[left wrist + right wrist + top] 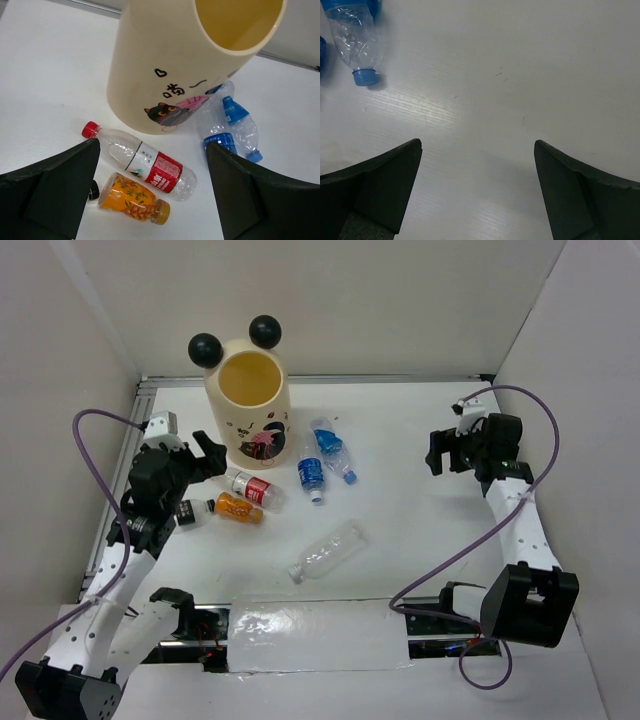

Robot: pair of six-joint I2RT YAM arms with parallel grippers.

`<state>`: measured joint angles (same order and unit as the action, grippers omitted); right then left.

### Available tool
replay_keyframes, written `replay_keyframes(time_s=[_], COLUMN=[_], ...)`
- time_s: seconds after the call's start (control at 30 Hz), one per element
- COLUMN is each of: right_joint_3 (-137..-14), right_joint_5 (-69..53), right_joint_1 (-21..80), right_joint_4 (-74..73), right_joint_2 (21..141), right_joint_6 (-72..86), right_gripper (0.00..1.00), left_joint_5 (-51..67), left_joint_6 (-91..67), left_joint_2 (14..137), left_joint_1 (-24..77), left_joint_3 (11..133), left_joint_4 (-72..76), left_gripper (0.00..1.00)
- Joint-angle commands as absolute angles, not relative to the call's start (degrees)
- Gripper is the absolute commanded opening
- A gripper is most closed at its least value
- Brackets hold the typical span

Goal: Put the plastic bottles in the bin

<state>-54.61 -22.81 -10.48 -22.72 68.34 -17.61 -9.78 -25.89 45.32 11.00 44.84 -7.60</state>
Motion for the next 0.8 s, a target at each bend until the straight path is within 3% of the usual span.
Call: replay_keyframes(time_s=[0.0, 0.13, 0.27, 0.3, 0.33, 0.37, 0.4, 0.43, 0.47, 0.5, 0.53, 0.57, 0.6, 0.67, 0.7, 0.77], right_joint_3=[-57.2, -57.7, -58.4, -58.4, -58.4, -57.2, -56.5, -55.6, -53.8, -53.1, -52.5, -51.9, -51.9, -51.3, -51.3, -52.0], right_joint_5=[-21.3, -25.7, -45.7, -49.1, -52.3, -55.2, -58.1, -58.1, -57.6, -53.8, -51.4, -48.9, -46.7, -41.9, -41.1, -40.0], right_joint_1=[-10.3, -12.0, -12.9, -11.7, -10.6, -7.4, -5.1, -2.6, 3.8, 7.5, 11.3, 18.1, 21.0, 25.2, 27.8, 30.1], right_joint_4=[-24.2, -26.4, -33.7, -35.1, -37.0, -37.8, -37.8, -36.7, -34.9, -34.1, -33.1, -32.6, -32.1, -27.4, -25.1, -21.1], right_joint_2=[68.2, 69.3, 69.3, 68.8, 68.8, 68.2, 67.6, 67.6, 67.0, 67.0, 67.0, 67.5, 68.1, 69.7, 71.6, 74.1], right_joint_6=[-20.2, -25.5, -39.5, -42.4, -48.9, -52.4, -54.8, -56.2, -60.2, -61.9, -63.5, -68.7, -71.4, -74.1, -73.6, -73.6], right_gripper=[1.0, 1.0, 1.0, 0.96, 0.86, 0.72, 0.49, 0.32, 0.36, 0.46, 0.62, 0.89, 0.95, 0.98, 1.0, 1.0], left_joint_5=[-4.2, -3.0, -1.7, -1.1, -0.4, -0.4, 0.3, 0.3, 0.3, 0.3, 0.3, 0.3, 0.3, -0.3, -1.0, -1.0], left_joint_6=[-26.2, -25.7, -25.7, -25.7, -25.7, -25.7, -25.7, -25.7, -25.7, -25.7, -26.3, -26.3, -26.3, -26.3, -27.0, -27.0], left_joint_2=[45.2, 44.6, 44.0, 43.5, 43.5, 43.5, 43.5, 43.5, 44.0, 44.0, 44.0, 43.3, 42.8, 41.4, 40.7, 38.4], left_joint_1=[10.7, 10.7, 10.7, 10.7, 10.7, 10.7, 10.7, 10.7, 10.7, 10.7, 10.7, 10.7, 10.7, 10.7, 10.7, 10.7], left_joint_3=[46.1, 46.1, 46.7, 46.7, 46.7, 46.7, 46.7, 46.7, 47.2, 47.2, 47.7, 47.7, 47.7, 47.7, 47.1, 46.5], left_joint_4=[-7.9, -8.5, -10.3, -10.3, -10.8, -10.8, -12.1, -12.9, -13.8, -15.7, -16.7, -17.7, -18.4, -20.6, -21.3, -22.9], left_gripper=[1.0, 1.0, 1.0, 0.9, 0.81, 0.67, 0.51, 0.31, 0.28, 0.3, 0.38, 0.68, 0.8, 0.94, 0.99, 0.99])
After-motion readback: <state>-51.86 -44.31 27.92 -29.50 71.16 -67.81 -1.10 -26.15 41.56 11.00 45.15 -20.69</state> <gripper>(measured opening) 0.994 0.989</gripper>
